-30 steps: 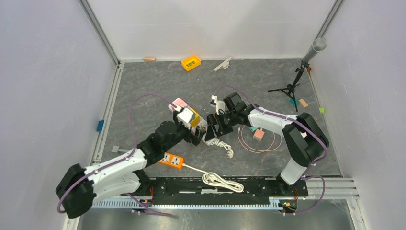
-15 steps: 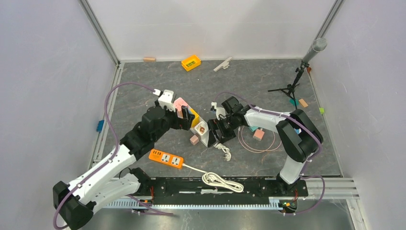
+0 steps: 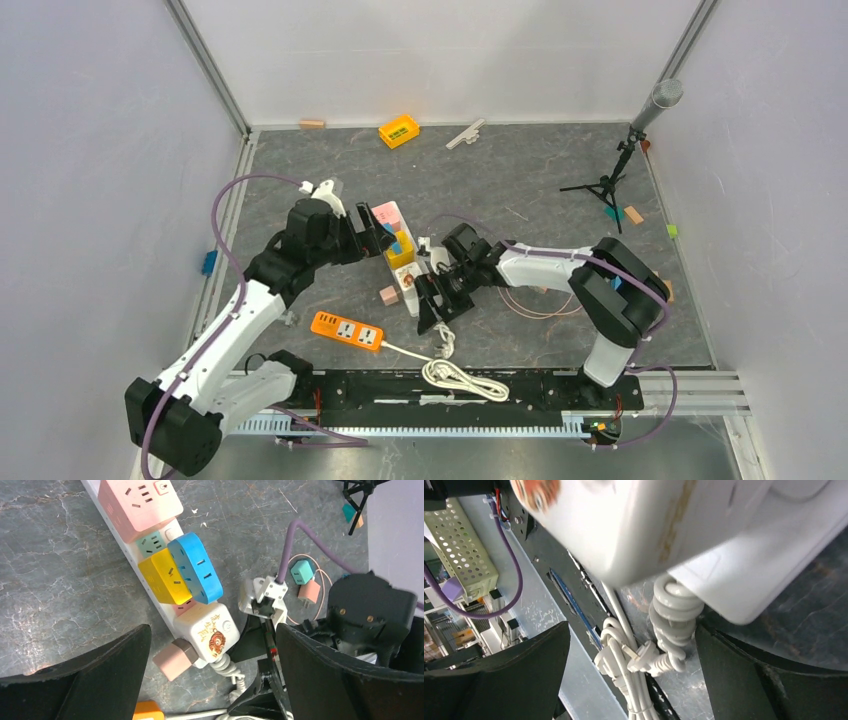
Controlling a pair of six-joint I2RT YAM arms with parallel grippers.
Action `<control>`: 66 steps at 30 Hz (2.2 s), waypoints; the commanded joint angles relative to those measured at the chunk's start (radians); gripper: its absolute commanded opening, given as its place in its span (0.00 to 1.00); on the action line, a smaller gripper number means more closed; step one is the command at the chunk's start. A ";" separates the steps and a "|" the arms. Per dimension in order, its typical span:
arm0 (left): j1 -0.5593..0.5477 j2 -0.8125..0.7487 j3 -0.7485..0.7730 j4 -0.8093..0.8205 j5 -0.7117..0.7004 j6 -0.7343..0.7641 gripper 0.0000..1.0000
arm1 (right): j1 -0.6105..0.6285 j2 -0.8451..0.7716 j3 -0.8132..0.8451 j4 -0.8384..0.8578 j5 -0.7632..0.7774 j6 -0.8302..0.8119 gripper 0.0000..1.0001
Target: Insert the plug
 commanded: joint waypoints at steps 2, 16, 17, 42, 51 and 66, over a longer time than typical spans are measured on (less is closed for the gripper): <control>0.032 0.049 0.094 -0.100 0.082 -0.053 1.00 | 0.002 -0.083 -0.037 0.039 0.012 0.043 0.98; 0.044 0.020 0.046 -0.369 -0.111 -0.157 1.00 | -0.079 -0.231 0.023 -0.226 0.359 -0.083 0.98; 0.045 0.013 0.037 -0.403 -0.148 -0.194 1.00 | -0.091 -0.250 0.020 -0.241 0.388 -0.086 0.98; 0.049 0.044 -0.219 -0.647 -0.131 -0.750 0.87 | -0.274 -0.493 -0.139 -0.285 0.592 -0.045 0.98; 0.049 0.142 -0.219 -0.557 -0.165 -0.725 0.66 | -0.285 -0.489 -0.137 -0.268 0.565 -0.047 0.98; 0.036 0.434 -0.052 -0.321 -0.150 -0.521 0.27 | -0.307 -0.518 -0.153 -0.279 0.571 -0.042 0.98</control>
